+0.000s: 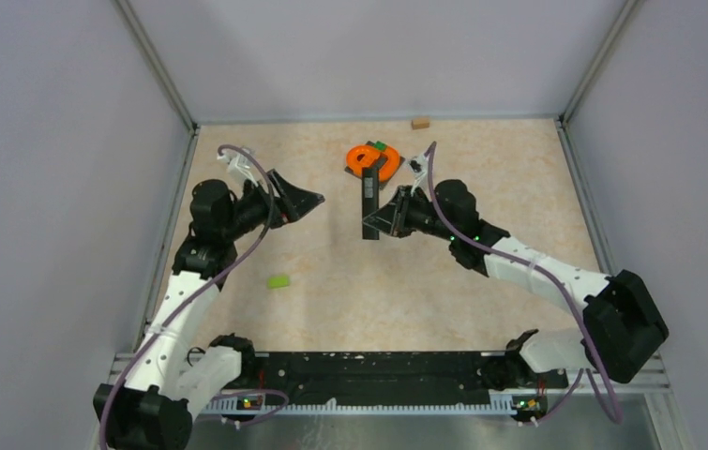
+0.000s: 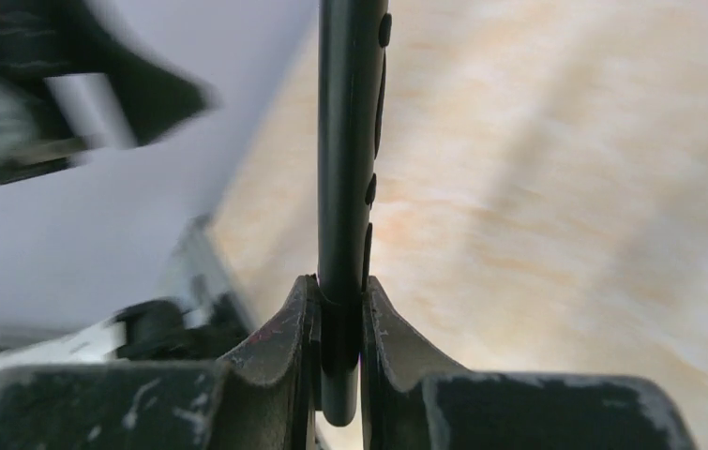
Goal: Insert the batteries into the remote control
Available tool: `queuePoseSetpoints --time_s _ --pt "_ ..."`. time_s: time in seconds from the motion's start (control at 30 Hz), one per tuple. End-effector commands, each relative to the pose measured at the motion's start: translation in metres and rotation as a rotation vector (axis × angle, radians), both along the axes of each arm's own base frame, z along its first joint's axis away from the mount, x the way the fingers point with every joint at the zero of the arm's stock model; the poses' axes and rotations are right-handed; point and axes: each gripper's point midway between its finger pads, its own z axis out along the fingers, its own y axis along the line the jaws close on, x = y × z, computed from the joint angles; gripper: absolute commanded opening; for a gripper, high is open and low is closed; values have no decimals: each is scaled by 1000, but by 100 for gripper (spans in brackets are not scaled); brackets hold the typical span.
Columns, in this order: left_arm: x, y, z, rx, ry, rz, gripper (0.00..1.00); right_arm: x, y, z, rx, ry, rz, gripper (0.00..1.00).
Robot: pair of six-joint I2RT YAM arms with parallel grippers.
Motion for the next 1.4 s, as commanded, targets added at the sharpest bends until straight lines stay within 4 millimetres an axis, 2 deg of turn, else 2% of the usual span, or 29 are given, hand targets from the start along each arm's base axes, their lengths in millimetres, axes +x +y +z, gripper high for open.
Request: queuePoseSetpoints --time_s 0.0,0.07,0.17,0.23,0.47,0.67,0.77,0.8,0.83,0.87,0.97,1.13,1.27,1.37 --pt "23 51 -9 165 1 323 99 33 -101 -109 -649 132 -386 0" --pt "22 54 -10 185 -1 327 99 42 -137 -127 -822 146 -508 0" --pt "19 52 -9 189 -11 313 99 48 -168 -141 -1005 169 -597 0" --pt "17 53 -8 192 -22 315 99 53 -182 -146 -1097 187 -640 0" --pt "15 55 -12 208 -28 314 99 76 -198 -169 -1272 207 -674 0" --pt "14 54 -23 214 11 311 99 93 -202 -184 -1328 231 -677 0" --pt "14 53 -22 210 14 304 99 98 -199 -194 -1340 234 -653 6" --pt "15 54 -22 209 19 311 99 102 -194 -200 -1338 238 -638 17" --pt "15 55 -24 211 36 317 99 103 -191 -201 -1333 240 -627 23" --pt "14 55 -25 214 49 318 99 104 -189 -200 -1323 243 -624 31" --pt "13 53 -31 233 97 295 99 102 -176 -193 -1247 244 -585 44" --pt "10 52 -29 266 116 269 99 93 -156 -170 -1094 235 -524 51" --pt "9 59 -25 304 119 289 99 84 -153 -131 -957 185 -546 57" --pt "8 68 -22 340 110 332 99 72 -172 -89 -886 123 -645 70"
